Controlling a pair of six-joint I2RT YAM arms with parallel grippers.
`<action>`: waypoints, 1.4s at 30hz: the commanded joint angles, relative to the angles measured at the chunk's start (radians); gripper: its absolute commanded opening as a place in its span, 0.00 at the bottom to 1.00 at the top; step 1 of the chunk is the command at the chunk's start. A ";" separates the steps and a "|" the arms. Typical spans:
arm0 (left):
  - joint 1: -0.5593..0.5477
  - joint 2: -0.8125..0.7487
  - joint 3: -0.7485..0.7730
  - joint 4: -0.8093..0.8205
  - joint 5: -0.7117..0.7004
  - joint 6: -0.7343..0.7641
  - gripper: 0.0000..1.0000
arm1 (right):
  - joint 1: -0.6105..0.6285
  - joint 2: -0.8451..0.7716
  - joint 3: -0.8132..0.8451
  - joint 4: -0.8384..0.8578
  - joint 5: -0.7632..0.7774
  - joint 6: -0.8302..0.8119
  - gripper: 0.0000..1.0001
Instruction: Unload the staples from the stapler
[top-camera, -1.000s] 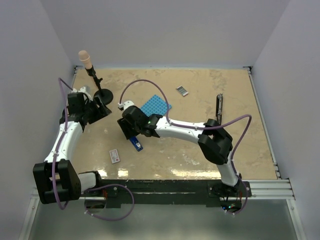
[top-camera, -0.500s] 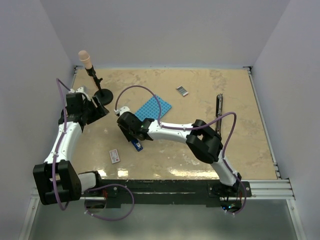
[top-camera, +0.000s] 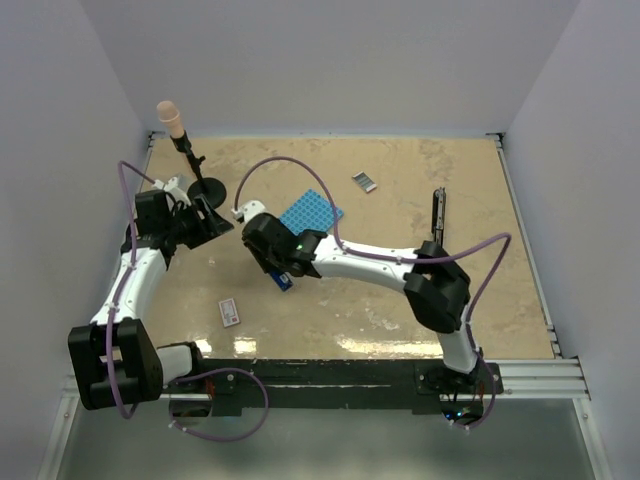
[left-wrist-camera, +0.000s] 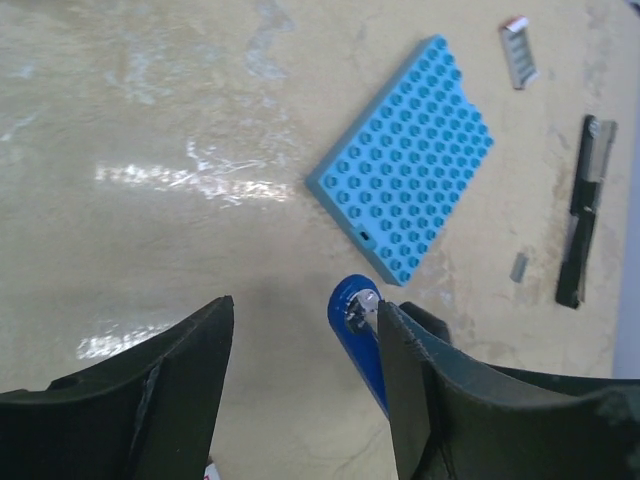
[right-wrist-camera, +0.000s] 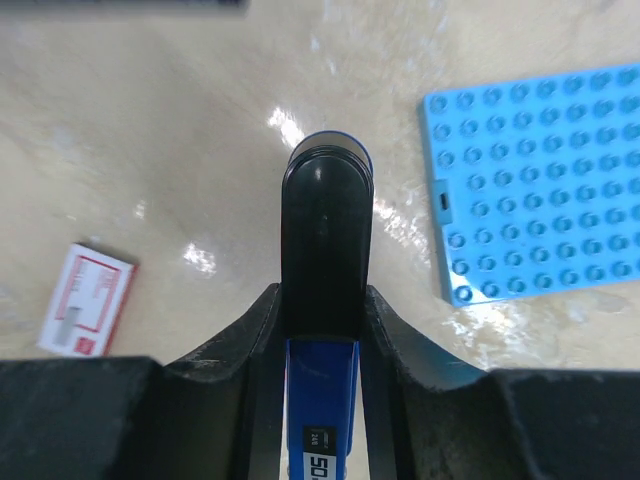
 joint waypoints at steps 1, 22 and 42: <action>0.001 -0.002 -0.031 0.146 0.215 -0.005 0.62 | -0.024 -0.175 0.000 0.114 -0.015 -0.016 0.00; -0.011 0.026 -0.078 0.298 0.378 -0.097 0.61 | -0.032 -0.255 -0.058 0.163 -0.004 0.013 0.00; -0.011 0.015 -0.071 0.263 0.343 -0.092 0.56 | -0.032 -0.209 -0.023 0.160 -0.021 0.028 0.00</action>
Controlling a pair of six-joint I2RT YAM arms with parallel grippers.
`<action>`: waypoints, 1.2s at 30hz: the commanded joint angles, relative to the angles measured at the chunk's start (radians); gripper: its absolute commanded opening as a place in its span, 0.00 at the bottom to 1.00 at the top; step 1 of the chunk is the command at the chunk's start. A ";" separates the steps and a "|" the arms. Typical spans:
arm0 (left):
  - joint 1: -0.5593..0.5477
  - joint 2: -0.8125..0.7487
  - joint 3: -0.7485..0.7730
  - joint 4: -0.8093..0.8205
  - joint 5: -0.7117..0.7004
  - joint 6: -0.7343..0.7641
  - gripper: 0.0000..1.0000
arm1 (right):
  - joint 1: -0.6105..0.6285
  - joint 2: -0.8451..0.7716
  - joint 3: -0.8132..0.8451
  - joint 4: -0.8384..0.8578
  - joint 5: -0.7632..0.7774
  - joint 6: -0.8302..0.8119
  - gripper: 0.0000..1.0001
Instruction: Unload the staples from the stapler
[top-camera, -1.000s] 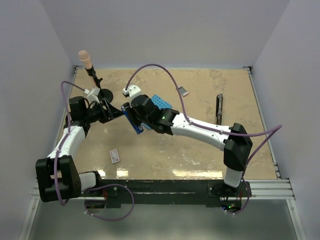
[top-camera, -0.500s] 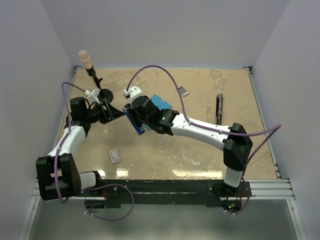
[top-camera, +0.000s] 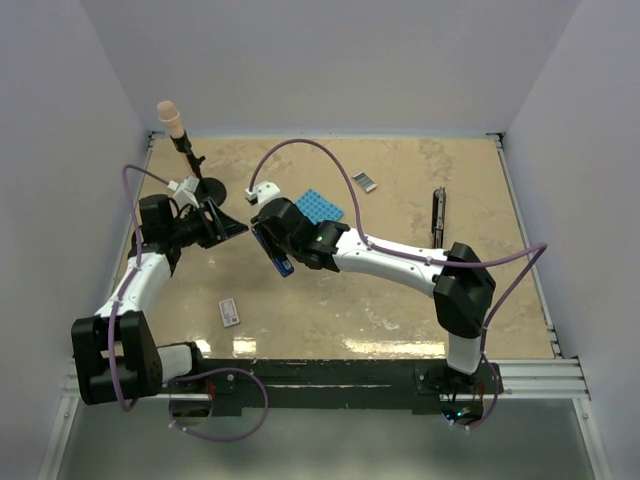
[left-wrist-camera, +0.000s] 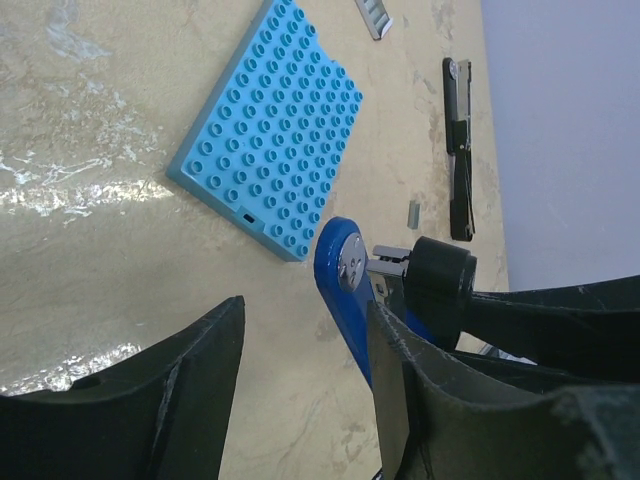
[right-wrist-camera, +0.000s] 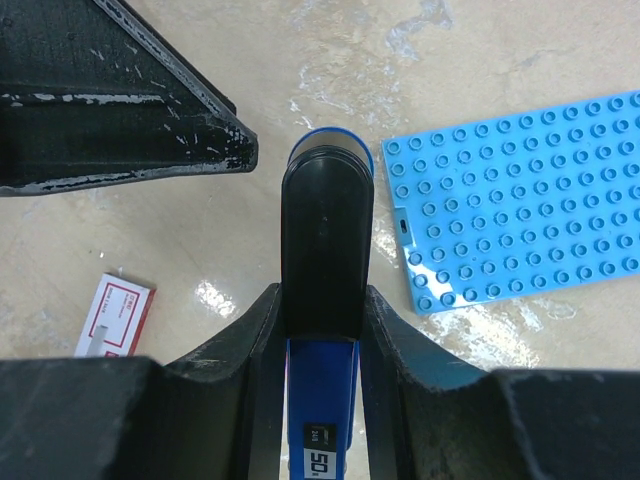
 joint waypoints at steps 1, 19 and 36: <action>-0.003 -0.006 0.024 0.034 0.025 -0.009 0.55 | 0.002 -0.050 0.038 0.117 -0.023 0.021 0.00; -0.005 0.025 -0.013 0.130 0.109 -0.061 0.45 | 0.004 -0.110 -0.066 0.287 -0.094 0.073 0.00; -0.005 0.024 -0.018 0.168 0.139 -0.082 0.43 | 0.004 -0.128 -0.107 0.368 -0.187 0.073 0.00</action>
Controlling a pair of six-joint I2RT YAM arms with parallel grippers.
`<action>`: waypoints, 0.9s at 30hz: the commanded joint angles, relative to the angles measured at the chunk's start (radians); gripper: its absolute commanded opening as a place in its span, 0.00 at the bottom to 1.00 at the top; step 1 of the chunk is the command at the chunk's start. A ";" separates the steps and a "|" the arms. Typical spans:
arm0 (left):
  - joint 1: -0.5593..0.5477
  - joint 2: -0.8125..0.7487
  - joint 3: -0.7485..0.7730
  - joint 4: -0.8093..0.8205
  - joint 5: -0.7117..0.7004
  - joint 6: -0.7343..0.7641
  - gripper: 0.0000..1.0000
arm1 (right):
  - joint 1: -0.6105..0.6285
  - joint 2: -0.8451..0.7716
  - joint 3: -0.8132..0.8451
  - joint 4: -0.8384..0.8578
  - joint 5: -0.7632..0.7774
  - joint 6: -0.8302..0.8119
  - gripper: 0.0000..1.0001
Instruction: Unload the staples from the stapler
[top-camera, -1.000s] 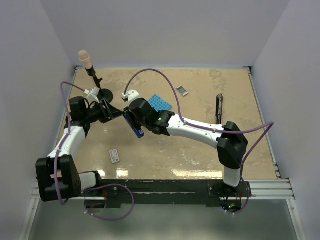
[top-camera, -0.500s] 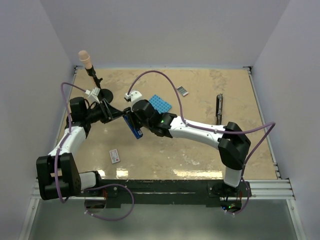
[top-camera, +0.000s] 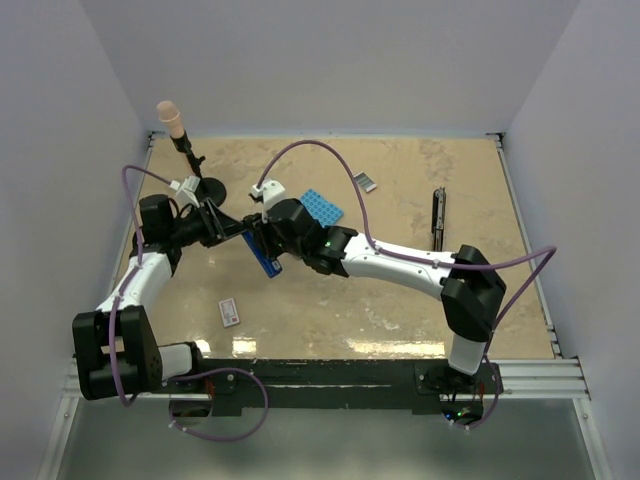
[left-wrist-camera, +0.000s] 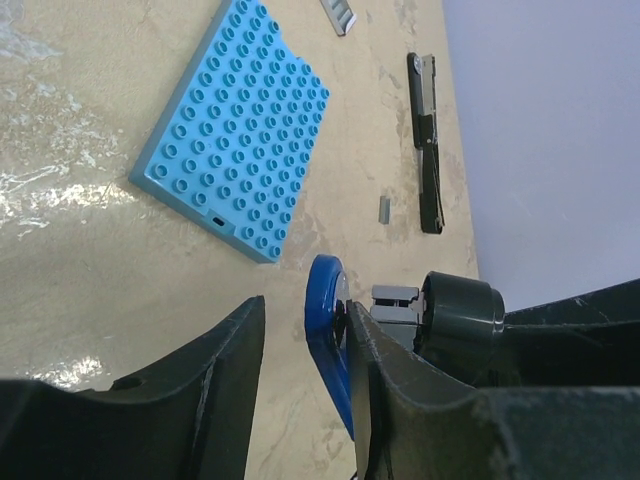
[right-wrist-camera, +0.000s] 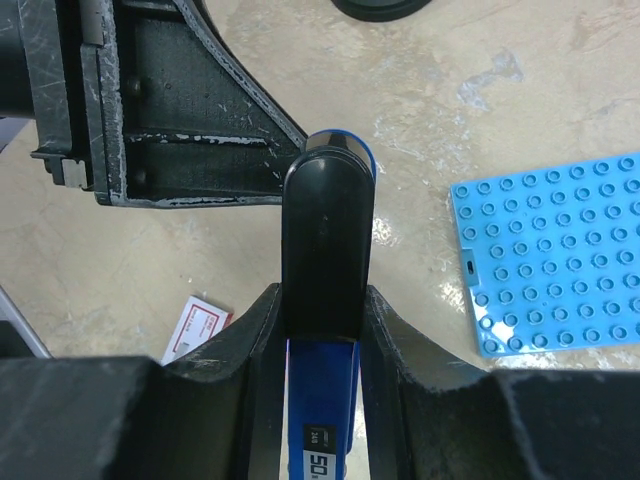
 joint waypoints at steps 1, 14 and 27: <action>-0.005 0.000 -0.011 0.107 0.071 -0.039 0.43 | 0.008 -0.073 0.000 0.161 -0.064 0.015 0.00; -0.005 0.014 -0.043 0.224 0.140 -0.111 0.00 | 0.008 -0.056 0.023 0.112 -0.018 0.021 0.12; -0.017 -0.003 -0.043 0.231 0.146 -0.106 0.00 | -0.009 -0.056 0.112 -0.003 0.073 -0.018 0.64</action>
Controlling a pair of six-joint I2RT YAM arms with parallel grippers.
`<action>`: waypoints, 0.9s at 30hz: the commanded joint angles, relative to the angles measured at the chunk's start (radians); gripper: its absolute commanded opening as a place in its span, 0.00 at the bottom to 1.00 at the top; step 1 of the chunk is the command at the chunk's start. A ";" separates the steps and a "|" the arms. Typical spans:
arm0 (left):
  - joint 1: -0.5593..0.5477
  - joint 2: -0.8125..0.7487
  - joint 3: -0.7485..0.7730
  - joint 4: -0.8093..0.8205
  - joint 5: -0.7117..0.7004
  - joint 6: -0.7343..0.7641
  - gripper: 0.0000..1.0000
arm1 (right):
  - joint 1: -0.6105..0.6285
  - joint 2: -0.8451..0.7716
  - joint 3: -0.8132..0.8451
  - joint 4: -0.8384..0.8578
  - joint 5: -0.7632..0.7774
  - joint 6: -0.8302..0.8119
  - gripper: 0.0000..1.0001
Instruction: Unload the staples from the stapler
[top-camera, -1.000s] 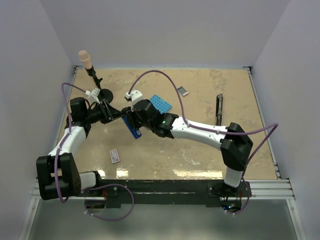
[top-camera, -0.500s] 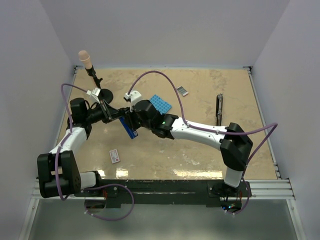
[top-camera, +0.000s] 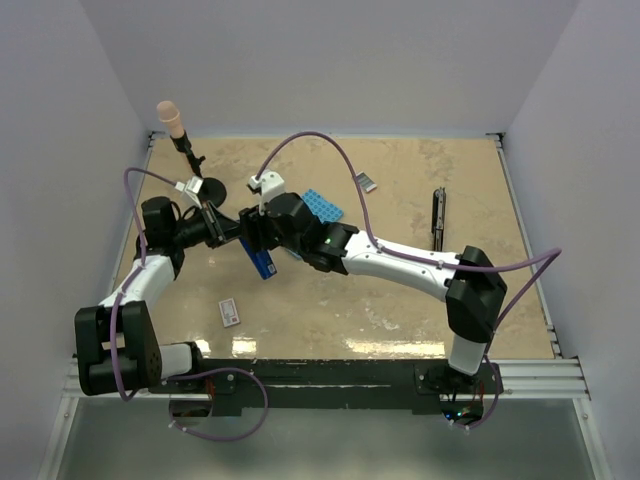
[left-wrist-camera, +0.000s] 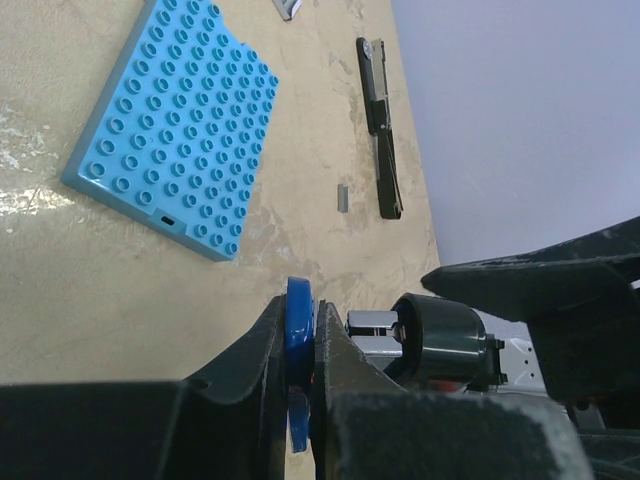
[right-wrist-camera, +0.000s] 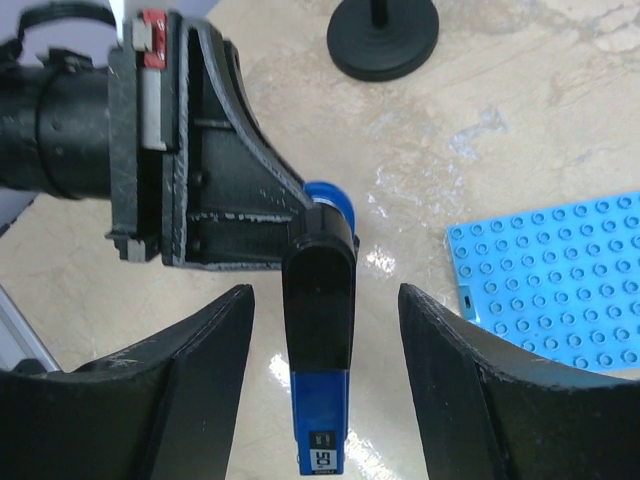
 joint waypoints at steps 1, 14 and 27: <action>-0.015 -0.026 0.006 0.067 0.042 -0.004 0.00 | -0.011 -0.044 0.072 -0.020 0.037 -0.018 0.64; -0.032 -0.038 0.006 0.074 0.048 0.003 0.00 | -0.022 0.033 0.171 -0.079 0.000 -0.044 0.61; -0.033 -0.038 0.008 0.072 0.045 0.005 0.00 | -0.022 0.073 0.186 -0.102 -0.040 -0.032 0.52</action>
